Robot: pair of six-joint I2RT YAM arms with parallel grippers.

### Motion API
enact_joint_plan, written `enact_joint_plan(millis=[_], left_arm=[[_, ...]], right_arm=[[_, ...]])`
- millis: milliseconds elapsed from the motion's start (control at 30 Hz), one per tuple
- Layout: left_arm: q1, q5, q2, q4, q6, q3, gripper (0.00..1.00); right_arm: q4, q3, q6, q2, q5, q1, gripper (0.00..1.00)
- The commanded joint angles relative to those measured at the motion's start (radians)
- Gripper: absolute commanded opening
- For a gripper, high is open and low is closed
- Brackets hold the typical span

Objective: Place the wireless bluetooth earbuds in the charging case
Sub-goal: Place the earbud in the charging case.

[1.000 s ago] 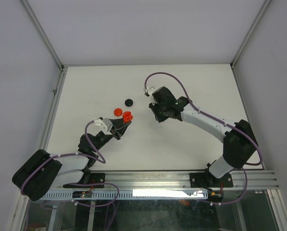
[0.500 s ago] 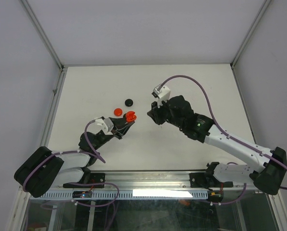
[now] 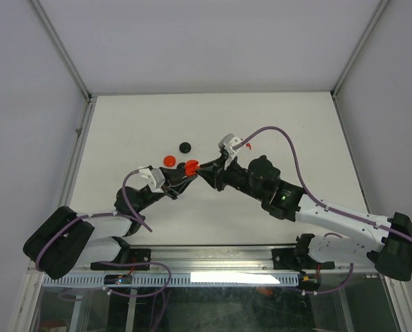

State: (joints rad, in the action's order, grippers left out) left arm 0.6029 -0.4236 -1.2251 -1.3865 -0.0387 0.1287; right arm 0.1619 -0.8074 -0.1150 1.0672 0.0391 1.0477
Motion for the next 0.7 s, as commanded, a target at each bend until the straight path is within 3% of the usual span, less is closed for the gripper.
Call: enact_joint_plan(millis=[0, 667], left_arm=[[0.007, -0.033, -0.002, -0.072, -0.018, 0.031, 0.0], [0.018, -0.036, 0.001, -0.093, -0.048, 0.038, 0.0]], right_arm=[[0.216, 0.009, -0.008, 0.001, -0.018, 0.019, 0.19], [0.214, -0.002, -0.005, 0.1, 0.005, 0.025, 0.19]])
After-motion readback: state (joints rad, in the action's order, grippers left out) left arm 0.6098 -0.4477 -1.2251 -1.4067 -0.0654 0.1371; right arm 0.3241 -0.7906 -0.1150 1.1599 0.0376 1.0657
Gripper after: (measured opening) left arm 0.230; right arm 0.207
